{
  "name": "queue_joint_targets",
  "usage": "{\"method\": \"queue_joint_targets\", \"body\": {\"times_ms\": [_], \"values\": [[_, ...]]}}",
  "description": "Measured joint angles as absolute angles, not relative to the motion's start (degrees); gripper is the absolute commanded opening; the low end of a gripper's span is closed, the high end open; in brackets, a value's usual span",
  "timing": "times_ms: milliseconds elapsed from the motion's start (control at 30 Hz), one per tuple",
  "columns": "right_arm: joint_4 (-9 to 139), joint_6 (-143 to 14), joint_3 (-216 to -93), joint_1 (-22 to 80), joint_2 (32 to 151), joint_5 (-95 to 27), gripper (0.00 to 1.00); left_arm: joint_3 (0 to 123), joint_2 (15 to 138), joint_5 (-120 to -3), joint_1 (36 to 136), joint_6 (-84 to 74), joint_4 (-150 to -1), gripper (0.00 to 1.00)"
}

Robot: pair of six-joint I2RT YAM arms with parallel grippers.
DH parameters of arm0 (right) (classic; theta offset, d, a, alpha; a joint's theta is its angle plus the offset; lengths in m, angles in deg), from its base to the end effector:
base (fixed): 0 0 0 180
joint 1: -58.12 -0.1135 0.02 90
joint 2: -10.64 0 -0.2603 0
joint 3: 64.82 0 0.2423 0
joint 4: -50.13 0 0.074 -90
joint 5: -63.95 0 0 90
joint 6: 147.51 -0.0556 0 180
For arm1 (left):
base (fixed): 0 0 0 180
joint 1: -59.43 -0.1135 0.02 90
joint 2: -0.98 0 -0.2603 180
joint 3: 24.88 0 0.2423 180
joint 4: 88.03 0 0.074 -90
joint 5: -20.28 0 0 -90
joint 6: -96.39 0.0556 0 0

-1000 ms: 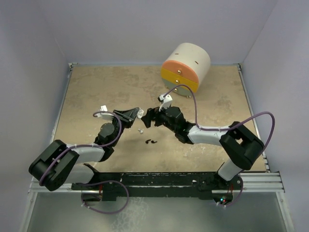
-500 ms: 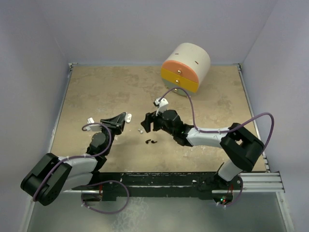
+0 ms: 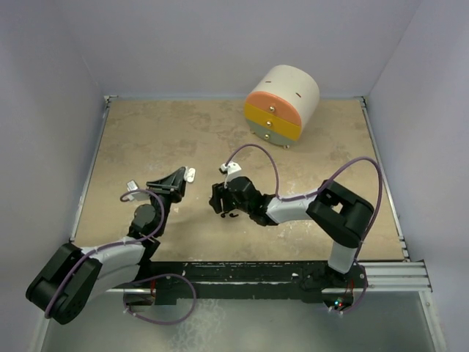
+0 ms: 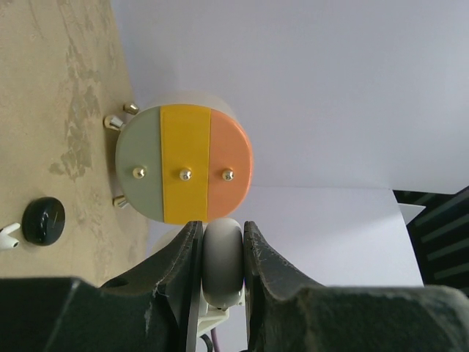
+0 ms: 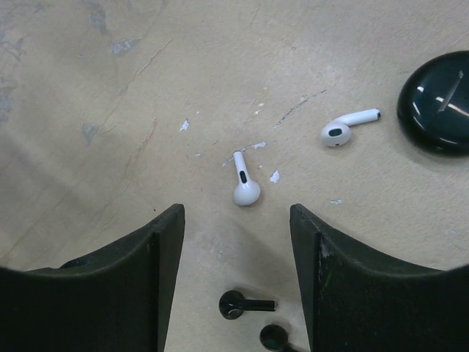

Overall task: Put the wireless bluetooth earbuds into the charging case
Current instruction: Pick up the earbud from the center of the board.

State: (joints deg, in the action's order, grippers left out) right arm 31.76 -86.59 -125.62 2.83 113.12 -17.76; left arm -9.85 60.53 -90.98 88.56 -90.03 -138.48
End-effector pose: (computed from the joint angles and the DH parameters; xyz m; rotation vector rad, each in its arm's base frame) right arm 0.2205 0.3043 0.1555 -0.3720 2.0317 0.8008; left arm 0.1723 -0.0729 0.1810 -1.1869 1.1702 -1.4694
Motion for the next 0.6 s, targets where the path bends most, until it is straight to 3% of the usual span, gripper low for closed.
{"method": "queue_joint_targets", "body": {"times_ms": [600], "values": [[32.3, -88.7, -128.8, 1.0, 117.6, -13.0, 0.53, -9.8, 58.0, -91.2, 87.5, -91.6, -138.2, 0.00]]}}
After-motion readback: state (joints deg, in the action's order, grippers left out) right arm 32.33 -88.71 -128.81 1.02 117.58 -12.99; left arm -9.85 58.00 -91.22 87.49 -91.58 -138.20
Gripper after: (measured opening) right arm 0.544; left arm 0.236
